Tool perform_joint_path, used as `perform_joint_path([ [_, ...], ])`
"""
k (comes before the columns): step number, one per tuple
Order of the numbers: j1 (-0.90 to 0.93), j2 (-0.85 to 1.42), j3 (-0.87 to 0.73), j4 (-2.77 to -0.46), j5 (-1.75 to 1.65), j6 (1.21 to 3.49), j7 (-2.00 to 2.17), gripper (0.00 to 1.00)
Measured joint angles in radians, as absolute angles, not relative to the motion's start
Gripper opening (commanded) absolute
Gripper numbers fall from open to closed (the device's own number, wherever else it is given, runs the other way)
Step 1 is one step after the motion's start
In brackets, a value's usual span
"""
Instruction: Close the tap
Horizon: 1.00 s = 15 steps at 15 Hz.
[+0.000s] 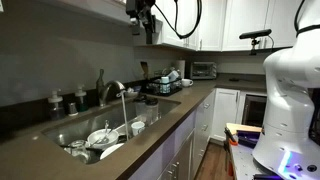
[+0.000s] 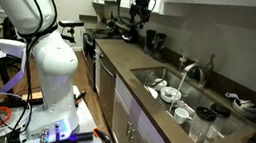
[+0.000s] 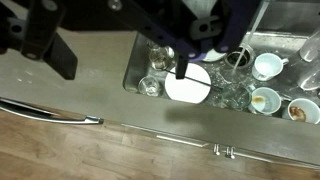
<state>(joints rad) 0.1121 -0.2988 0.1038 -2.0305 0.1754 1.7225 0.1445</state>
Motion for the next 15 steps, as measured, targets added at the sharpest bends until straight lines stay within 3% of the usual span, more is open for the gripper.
perform_joint_path([
  [15, 0.092, -0.285, 0.088, -2.027, 0.16, 1.741, 0.144, 1.0],
])
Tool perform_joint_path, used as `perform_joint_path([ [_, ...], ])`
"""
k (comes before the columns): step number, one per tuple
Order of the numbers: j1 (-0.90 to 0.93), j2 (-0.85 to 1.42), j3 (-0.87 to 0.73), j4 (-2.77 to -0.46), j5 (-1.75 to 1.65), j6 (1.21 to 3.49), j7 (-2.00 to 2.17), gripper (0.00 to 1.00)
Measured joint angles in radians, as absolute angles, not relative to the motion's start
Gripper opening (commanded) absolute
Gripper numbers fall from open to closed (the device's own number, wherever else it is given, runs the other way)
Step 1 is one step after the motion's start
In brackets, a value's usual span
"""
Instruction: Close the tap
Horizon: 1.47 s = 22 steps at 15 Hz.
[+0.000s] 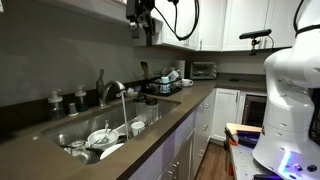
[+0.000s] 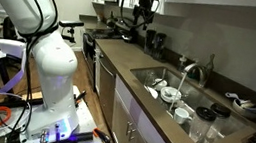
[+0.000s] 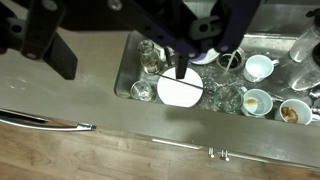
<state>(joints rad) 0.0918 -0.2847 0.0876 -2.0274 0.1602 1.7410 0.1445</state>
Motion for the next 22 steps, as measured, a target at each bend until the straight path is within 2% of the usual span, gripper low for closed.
perform_joint_path([
  [9, 0.067, -0.27, 0.076, -2.069, 0.139, 1.923, 0.163, 1.0],
  [22, 0.052, -0.303, 0.089, -2.429, 0.143, 2.497, 0.414, 1.0],
])
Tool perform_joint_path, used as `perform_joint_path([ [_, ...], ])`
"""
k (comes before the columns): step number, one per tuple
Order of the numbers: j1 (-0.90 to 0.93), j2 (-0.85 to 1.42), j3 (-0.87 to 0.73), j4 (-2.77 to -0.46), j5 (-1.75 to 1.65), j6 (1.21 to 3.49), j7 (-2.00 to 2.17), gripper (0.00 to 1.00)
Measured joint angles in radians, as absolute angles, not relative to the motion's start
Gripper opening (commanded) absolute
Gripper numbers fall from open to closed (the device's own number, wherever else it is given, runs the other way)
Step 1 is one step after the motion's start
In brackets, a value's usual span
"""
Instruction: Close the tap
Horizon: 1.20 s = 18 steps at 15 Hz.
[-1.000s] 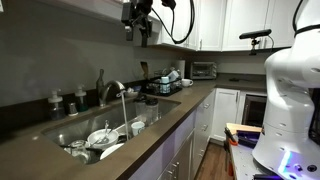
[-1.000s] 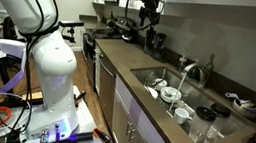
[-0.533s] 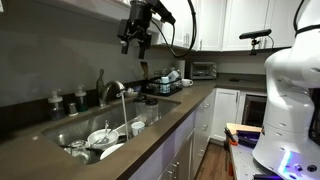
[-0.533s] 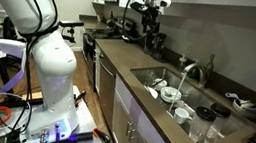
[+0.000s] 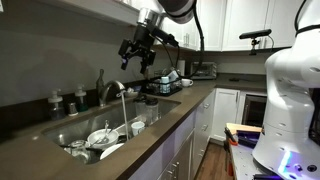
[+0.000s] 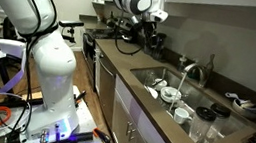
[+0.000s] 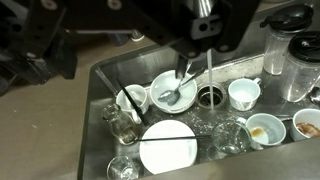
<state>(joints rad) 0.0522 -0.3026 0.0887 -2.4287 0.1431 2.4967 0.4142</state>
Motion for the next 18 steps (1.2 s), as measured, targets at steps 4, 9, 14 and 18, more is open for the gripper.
perform_joint_path([
  [4, 0.052, -0.302, 0.089, -2.424, 0.143, 2.496, 0.414, 1.0],
  [9, -0.045, -0.282, 0.178, -2.415, -0.131, 2.584, 0.633, 1.0],
  [14, -0.135, -0.202, 0.252, -2.358, -0.407, 2.7, 0.929, 1.0],
  [18, -0.219, -0.125, 0.271, -2.298, -0.661, 2.794, 1.181, 1.0],
])
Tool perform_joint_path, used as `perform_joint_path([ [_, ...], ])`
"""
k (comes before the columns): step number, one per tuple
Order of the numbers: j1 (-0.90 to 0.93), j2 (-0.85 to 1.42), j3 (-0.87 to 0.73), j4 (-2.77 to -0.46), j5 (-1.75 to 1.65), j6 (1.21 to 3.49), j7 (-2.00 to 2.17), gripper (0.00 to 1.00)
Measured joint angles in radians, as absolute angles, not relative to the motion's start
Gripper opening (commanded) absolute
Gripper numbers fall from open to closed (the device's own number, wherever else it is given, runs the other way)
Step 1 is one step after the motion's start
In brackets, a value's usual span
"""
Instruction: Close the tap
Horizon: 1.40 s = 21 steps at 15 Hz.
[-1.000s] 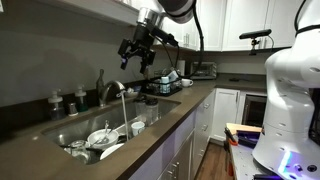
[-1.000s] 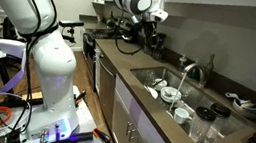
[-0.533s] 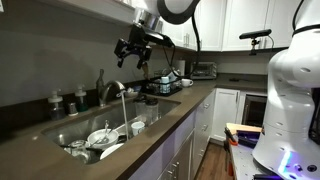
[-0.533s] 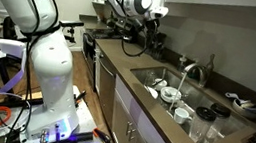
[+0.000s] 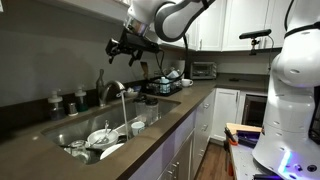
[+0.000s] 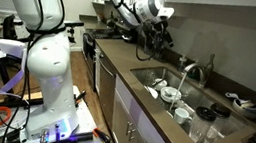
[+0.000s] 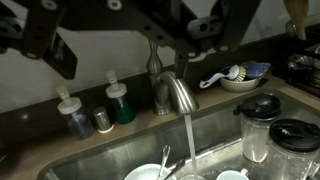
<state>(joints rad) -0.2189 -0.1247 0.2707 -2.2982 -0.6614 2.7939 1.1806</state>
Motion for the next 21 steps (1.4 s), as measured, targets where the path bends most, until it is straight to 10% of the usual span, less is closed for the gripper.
perform_joint_path([
  [21, -0.262, 0.372, 0.246, -1.718, -1.659, 2.658, 2.012, 1.0],
])
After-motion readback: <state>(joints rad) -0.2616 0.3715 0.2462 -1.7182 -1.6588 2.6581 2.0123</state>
